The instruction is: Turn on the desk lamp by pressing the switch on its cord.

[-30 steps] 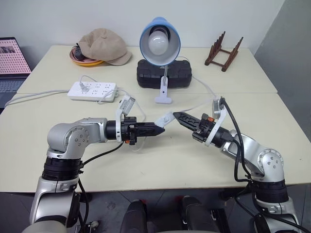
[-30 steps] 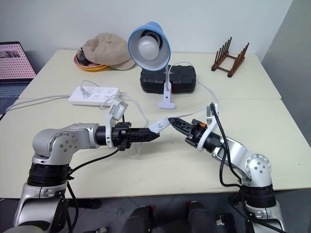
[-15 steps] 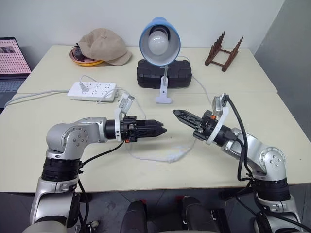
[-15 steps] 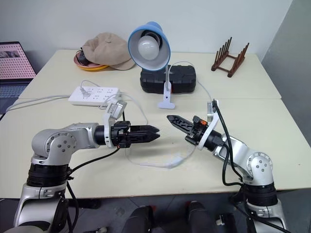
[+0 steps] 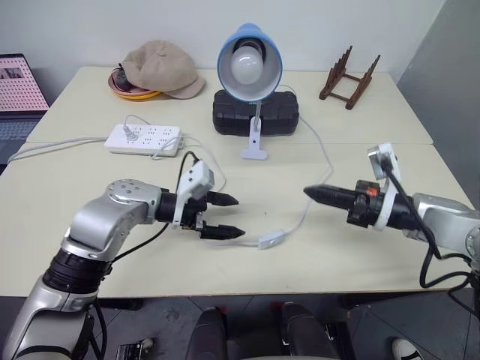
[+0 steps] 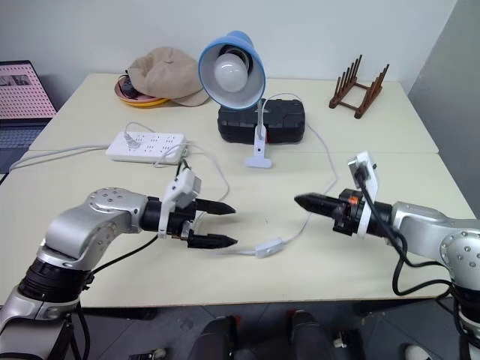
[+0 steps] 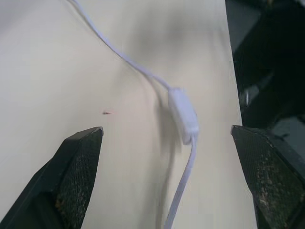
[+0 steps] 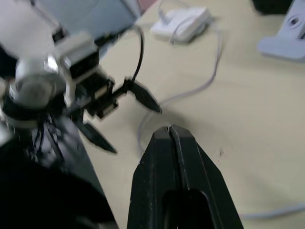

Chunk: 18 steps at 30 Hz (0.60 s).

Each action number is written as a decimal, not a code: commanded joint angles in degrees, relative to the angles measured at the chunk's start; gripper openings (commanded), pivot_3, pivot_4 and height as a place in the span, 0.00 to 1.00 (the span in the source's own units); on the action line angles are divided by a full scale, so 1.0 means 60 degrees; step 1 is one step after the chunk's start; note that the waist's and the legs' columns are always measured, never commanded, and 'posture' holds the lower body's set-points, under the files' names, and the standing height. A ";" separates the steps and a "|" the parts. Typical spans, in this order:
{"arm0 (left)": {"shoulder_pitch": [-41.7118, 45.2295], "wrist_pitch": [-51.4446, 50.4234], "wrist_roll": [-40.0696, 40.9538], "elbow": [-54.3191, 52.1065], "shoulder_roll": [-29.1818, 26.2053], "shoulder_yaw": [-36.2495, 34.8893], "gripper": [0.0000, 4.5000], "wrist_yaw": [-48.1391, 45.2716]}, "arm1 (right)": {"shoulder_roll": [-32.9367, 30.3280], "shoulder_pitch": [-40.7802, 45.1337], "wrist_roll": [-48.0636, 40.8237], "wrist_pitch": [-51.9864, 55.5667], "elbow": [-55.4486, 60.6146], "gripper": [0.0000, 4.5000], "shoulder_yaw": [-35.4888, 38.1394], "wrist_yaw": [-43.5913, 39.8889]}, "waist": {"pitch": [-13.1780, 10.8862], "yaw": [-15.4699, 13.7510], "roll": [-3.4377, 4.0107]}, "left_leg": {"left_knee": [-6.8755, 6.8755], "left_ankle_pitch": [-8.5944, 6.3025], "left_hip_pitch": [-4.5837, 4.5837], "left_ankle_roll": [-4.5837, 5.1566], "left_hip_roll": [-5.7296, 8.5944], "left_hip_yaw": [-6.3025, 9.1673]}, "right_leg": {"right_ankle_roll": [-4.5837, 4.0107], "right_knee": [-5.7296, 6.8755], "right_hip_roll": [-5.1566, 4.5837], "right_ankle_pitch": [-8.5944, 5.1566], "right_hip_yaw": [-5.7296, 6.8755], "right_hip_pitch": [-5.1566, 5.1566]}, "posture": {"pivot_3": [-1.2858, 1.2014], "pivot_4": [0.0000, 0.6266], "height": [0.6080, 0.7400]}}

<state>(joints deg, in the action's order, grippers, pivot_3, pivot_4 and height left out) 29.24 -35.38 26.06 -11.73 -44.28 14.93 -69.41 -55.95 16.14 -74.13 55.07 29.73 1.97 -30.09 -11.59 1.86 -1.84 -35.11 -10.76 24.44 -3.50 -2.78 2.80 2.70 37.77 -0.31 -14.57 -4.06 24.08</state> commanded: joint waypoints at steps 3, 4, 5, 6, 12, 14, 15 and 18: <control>0.0169 0.1212 -0.1175 -0.0032 0.0535 0.1000 1.00 -0.0054 | -0.0285 -0.0346 0.2589 -0.1269 0.0690 0.00 -0.0659 -0.1702 | 0.0000 0.0002 -0.0003 | -0.0007 0.0000 0.0005 0.0000 0.0002 -0.0002 | 0.0017 0.0000 0.0000 0.0009 -0.0003 0.0003 | 0.52 0.24 1.00; 0.0172 0.1331 -0.1312 0.0034 0.0561 0.1140 1.00 -0.0133 | -0.0201 -0.0428 0.2771 -0.1344 0.0697 0.00 -0.0673 -0.1736 | 0.0001 0.0002 -0.0003 | -0.0011 0.0000 0.0005 0.0000 0.0002 -0.0002 | 0.0015 -0.0001 0.0000 0.0008 -0.0004 0.0004 | 0.52 0.24 1.00; 0.0210 0.1382 -0.1470 0.0155 0.0618 0.1257 1.00 -0.0131 | -0.0164 -0.0538 0.3008 -0.1448 0.0724 0.00 -0.0692 -0.1814 | 0.0000 0.0003 -0.0003 | -0.0017 0.0000 0.0005 0.0000 0.0003 -0.0002 | 0.0010 0.0000 0.0000 0.0005 -0.0005 0.0000 | 0.52 0.24 1.00; 0.0257 0.1511 -0.1643 0.0303 0.0694 0.1345 1.00 -0.0099 | -0.0163 -0.0668 0.3331 -0.1596 0.0762 0.00 -0.0731 -0.1904 | 0.0001 -0.0001 -0.0004 | -0.0021 0.0000 0.0005 0.0000 0.0003 -0.0003 | 0.0006 0.0003 0.0000 0.0003 -0.0006 0.0001 | 0.52 0.24 1.00; 0.0452 0.2152 -0.2306 0.1029 0.1227 0.1760 1.00 -0.0128 | -0.0067 -0.1423 0.4175 -0.1971 0.0948 0.00 -0.0424 -0.2055 | 0.0002 -0.0018 -0.0003 | -0.0052 0.0000 0.0013 0.0000 0.0004 0.0000 | 0.0013 0.0017 0.0000 0.0007 -0.0006 -0.0001 | 0.52 0.24 1.00; 0.0506 0.2106 -0.2250 0.1165 0.1412 0.1692 1.00 -0.0163 | 0.0009 -0.1544 0.4252 -0.1970 0.1000 0.00 -0.0330 -0.2019 | 0.0001 -0.0010 -0.0002 | -0.0071 0.0000 0.0023 0.0000 0.0006 0.0003 | 0.0034 0.0019 0.0000 0.0020 -0.0002 -0.0003 | 0.52 0.24 1.00; 0.0541 0.2107 -0.2264 0.1233 0.1479 0.1690 0.96 -0.0178 | 0.0051 -0.1583 0.4292 -0.1961 0.1016 0.00 -0.0301 -0.2003 | 0.0001 -0.0006 -0.0003 | -0.0078 0.0000 0.0026 0.0000 0.0006 0.0002 | 0.0035 0.0022 0.0000 0.0020 -0.0004 -0.0002 | 0.52 0.24 1.00; 0.0571 0.2151 -0.2310 0.1348 0.1593 0.1713 0.87 -0.0286 | 0.0177 -0.1661 0.4365 -0.1896 0.1080 0.00 -0.0221 -0.1953 | 0.0001 -0.0008 -0.0003 | -0.0108 0.0000 0.0035 0.0000 0.0005 0.0009 | 0.0033 0.0036 0.0000 0.0019 -0.0002 -0.0001 | 0.52 0.24 1.00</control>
<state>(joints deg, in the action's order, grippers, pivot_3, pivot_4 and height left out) 31.85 -23.30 12.38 -3.36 -35.20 25.50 -70.62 -55.33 6.37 -48.25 44.24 33.88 -1.11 -41.62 -11.58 1.82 -1.85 -35.81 -10.76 24.64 -3.49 -2.75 2.87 2.86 38.01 -0.30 -14.47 -4.07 24.06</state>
